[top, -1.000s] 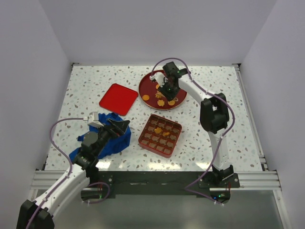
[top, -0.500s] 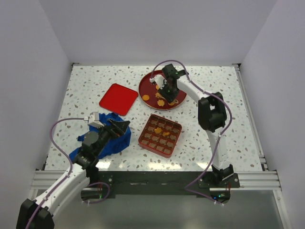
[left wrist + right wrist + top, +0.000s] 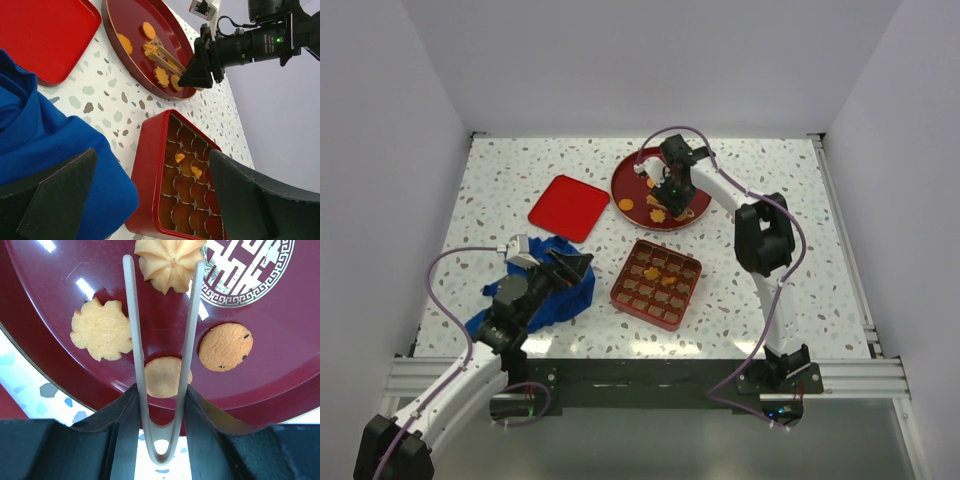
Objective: Pack the cookies
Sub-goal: Adjust the fake cookies on the plate.
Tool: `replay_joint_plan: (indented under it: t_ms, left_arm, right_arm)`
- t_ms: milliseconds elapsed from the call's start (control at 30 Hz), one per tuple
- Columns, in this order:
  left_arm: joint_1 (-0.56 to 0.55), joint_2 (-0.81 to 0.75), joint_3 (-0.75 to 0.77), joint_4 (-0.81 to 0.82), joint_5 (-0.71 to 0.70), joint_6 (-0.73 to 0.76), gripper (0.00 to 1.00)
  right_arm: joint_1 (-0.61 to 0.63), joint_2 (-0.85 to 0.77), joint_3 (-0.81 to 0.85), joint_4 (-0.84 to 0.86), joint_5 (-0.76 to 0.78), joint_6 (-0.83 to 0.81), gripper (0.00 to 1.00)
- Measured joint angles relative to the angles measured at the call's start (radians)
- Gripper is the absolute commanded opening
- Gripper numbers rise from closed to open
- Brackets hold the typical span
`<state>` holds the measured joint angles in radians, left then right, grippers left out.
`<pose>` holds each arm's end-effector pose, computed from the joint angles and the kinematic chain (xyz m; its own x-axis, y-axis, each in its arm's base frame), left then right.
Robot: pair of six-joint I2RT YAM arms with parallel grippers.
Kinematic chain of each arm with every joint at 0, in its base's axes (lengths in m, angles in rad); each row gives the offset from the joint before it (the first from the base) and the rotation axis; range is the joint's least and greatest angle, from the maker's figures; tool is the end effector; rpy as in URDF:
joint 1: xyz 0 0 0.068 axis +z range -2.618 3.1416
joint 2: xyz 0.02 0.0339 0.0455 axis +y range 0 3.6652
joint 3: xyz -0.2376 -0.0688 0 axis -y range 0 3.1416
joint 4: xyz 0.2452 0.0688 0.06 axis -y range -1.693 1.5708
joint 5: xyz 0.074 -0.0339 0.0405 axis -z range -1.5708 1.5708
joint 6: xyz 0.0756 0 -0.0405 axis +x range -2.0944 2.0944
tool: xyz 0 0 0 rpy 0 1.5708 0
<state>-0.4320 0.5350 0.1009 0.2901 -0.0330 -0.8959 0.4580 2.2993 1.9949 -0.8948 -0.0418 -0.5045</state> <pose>0.1929 -0.0862 0.1645 -0.3850 -0.6818 -0.6220 0.1412 0.6226 -0.7697 0.4331 0.2170 0.1352 -0.5115 -0.7906 -0.3367 -0.8026 0.5795 -0.1414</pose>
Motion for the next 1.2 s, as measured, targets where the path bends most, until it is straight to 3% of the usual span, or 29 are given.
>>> replay_joint_plan:
  t_ms: [633,1200]
  left_arm:
    - [0.000,-0.003,0.000,0.000,0.000,0.000,1.00]
    - [0.000,-0.007,0.000,0.000,0.000,0.000,1.00]
  right_arm:
    - [0.000,0.001,0.001,-0.001,0.003,0.014,0.46]
    - [0.000,0.080,0.132,-0.079,-0.006,0.027,0.44]
